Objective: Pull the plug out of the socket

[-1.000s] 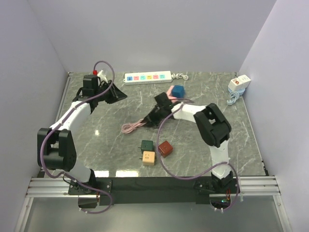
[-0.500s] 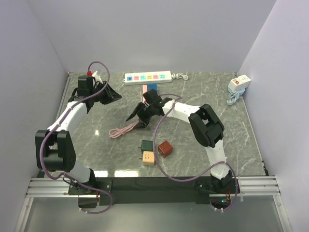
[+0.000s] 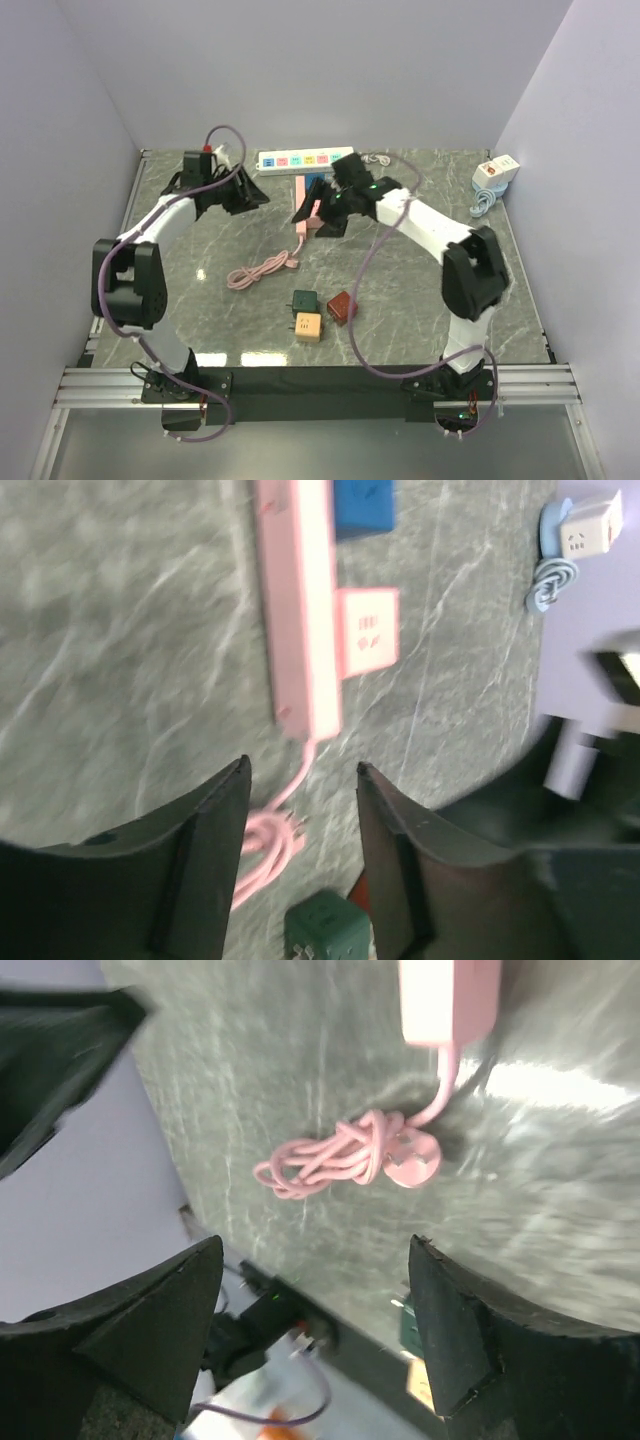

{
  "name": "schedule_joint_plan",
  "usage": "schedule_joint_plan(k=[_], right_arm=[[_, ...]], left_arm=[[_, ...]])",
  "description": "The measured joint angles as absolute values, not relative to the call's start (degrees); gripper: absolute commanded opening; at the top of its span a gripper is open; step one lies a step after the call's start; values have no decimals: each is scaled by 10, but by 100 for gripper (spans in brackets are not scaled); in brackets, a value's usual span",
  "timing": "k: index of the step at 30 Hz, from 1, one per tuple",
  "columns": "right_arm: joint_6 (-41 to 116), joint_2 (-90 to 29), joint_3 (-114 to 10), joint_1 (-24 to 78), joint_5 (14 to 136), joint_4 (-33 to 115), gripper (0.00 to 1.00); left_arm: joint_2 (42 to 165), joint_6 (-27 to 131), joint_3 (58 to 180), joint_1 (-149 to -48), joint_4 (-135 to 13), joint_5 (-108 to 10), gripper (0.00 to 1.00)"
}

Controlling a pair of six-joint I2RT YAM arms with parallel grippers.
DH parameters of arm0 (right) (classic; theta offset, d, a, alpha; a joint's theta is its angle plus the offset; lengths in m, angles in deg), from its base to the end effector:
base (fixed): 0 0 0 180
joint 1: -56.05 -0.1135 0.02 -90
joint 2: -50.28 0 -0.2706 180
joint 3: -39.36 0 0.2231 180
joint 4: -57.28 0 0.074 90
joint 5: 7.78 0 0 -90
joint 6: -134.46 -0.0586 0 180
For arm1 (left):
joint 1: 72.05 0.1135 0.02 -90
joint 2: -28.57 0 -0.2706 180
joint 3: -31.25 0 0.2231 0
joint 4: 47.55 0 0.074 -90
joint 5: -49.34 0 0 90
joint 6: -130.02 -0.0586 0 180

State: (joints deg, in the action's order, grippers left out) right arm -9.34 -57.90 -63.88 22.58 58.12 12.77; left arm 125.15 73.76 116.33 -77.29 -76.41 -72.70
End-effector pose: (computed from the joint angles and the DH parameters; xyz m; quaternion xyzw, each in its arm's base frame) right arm 0.3285 0.2458 0.2545 0.0907 0.9157 0.3756 0.1101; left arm 0.3595 -0.0642 0.2577 -0.1025 0.8741 -0.3707 0.2968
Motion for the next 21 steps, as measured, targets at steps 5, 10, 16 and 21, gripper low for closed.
schedule_joint_plan(k=[5,10,16,21], right_arm=[[5,-501,-650,256,664,99,90],[74,-500,-666,286,736,53,93],[107,-505,-654,308,773,20,93],[118,-505,-647,318,784,12,93]], left_arm=[[1318,728,1267,-829,-771,-694,63],[1413,698,1400,-881,-804,-629,72],[1543,653,1556,-929,-885,-518,79],[1602,632,1608,-948,-928,-471,80]])
